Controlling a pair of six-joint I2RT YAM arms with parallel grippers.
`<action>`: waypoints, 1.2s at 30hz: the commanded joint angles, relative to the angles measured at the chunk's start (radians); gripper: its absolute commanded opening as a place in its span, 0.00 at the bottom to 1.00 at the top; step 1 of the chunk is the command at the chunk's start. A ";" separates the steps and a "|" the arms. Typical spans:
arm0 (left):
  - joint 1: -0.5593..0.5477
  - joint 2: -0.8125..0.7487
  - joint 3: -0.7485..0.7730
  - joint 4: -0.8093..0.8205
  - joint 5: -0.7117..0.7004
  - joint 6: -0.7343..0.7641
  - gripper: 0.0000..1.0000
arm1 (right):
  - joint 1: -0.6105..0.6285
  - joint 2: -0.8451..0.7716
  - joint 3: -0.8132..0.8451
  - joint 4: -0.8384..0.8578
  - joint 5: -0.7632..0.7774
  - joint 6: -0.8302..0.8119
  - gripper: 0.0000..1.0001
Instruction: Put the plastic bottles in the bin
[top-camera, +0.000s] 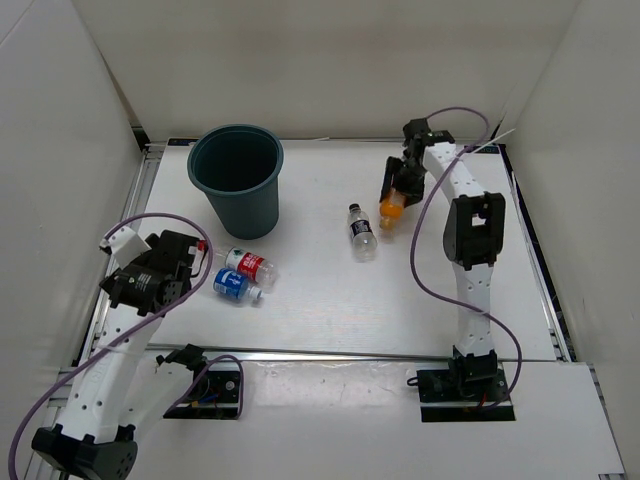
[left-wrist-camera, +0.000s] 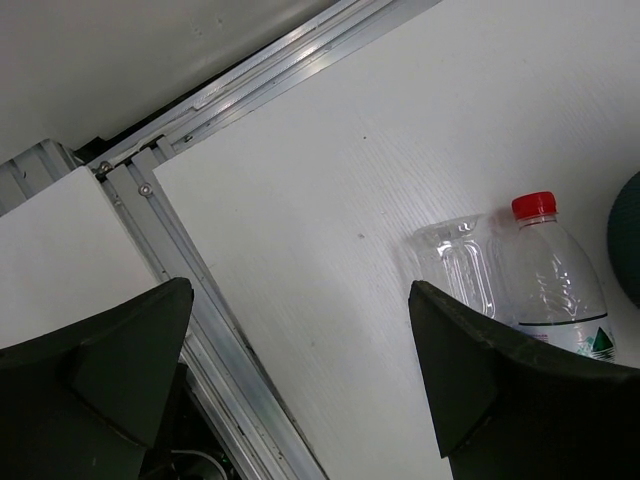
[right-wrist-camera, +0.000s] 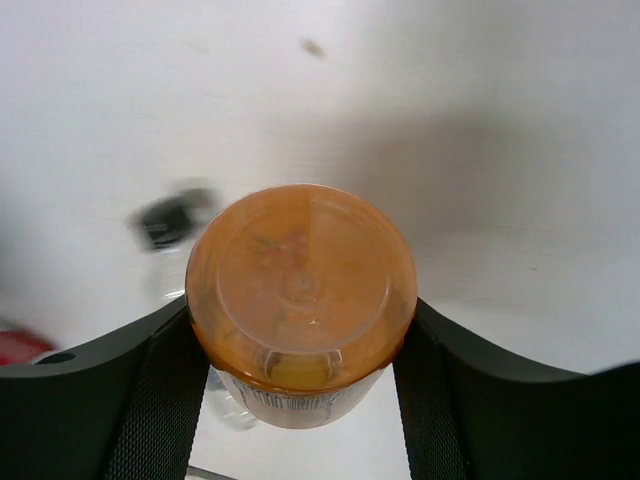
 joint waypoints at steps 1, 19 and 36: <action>-0.004 -0.020 0.023 0.032 -0.008 0.029 1.00 | -0.002 -0.185 0.165 0.046 -0.069 0.061 0.38; -0.004 0.026 0.076 0.181 0.025 0.217 1.00 | 0.207 -0.166 0.348 0.906 -0.749 0.624 0.47; -0.004 -0.008 0.189 0.057 0.154 0.306 1.00 | 0.362 -0.064 0.361 1.028 -0.643 0.560 0.54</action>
